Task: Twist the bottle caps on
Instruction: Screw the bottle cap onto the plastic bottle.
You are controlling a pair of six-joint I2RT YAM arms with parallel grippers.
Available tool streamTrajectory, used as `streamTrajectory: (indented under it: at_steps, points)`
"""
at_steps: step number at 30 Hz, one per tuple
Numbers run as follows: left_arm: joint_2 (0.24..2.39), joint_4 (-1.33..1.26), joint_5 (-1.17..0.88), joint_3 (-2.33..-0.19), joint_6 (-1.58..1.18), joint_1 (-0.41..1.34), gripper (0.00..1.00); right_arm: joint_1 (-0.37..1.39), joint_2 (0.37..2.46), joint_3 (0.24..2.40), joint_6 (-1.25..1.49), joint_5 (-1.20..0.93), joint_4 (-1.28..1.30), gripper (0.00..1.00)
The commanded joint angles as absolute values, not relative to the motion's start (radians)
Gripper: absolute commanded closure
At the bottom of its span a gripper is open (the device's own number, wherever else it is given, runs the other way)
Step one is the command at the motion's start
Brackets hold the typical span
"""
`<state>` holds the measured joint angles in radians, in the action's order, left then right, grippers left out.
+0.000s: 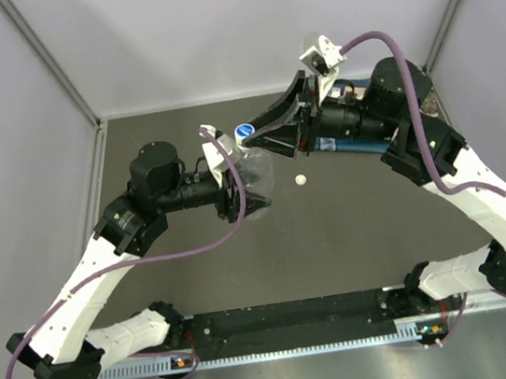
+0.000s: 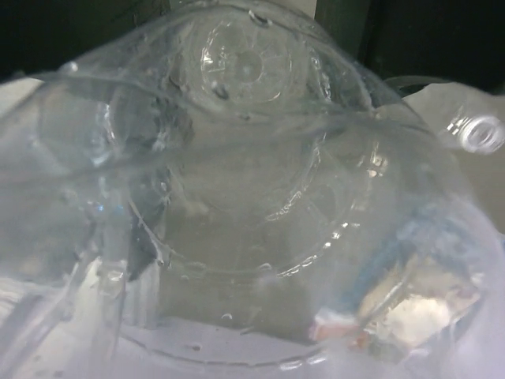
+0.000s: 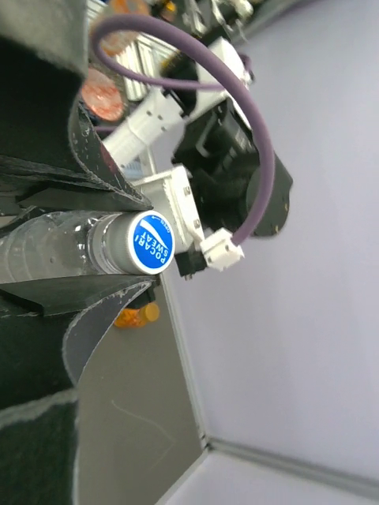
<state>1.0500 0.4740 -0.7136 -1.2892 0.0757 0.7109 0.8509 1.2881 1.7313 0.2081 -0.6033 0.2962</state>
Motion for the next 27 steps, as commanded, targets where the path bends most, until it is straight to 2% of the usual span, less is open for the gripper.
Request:
streamTrajectory:
  at_steps: [1, 6, 12, 15, 16, 17, 19, 27]
  points:
    - [1.048, 0.324, -0.476, -1.4, 0.075, 0.703, 1.0, 0.902, 1.328, 1.611, 0.317, -0.361, 0.486, 1.0]
    - [1.057, 0.342, -0.289, -1.408, 0.084, 0.689, 1.0, 1.029, 1.345, 1.598, 0.382, -0.004, 0.495, 1.0]
    - [1.057, 0.35, -0.233, -1.405, 0.075, 0.678, 1.0, 1.149, 1.414, 1.653, 0.391, 0.27, 0.508, 0.97]
    - [1.052, 0.348, -0.248, -1.39, 0.061, 0.67, 1.0, 1.173, 1.433, 1.739, 0.367, 0.333, 0.528, 0.71]
    - [1.052, 0.347, -0.256, -1.382, 0.063, 0.669, 1.0, 1.177, 1.43, 1.777, 0.368, 0.34, 0.531, 0.55]
    - [1.048, 0.342, -0.279, -1.376, 0.057, 0.667, 1.0, 1.175, 1.425, 1.793, 0.367, 0.342, 0.529, 0.49]
    - [1.037, 0.334, -0.313, -1.361, 0.049, 0.664, 1.0, 1.174, 1.404, 1.83, 0.353, 0.338, 0.526, 0.41]
    - [1.017, 0.308, -0.457, -1.325, 0.029, 0.649, 1.0, 1.173, 1.246, 1.802, 0.278, 0.183, 0.508, 0.34]
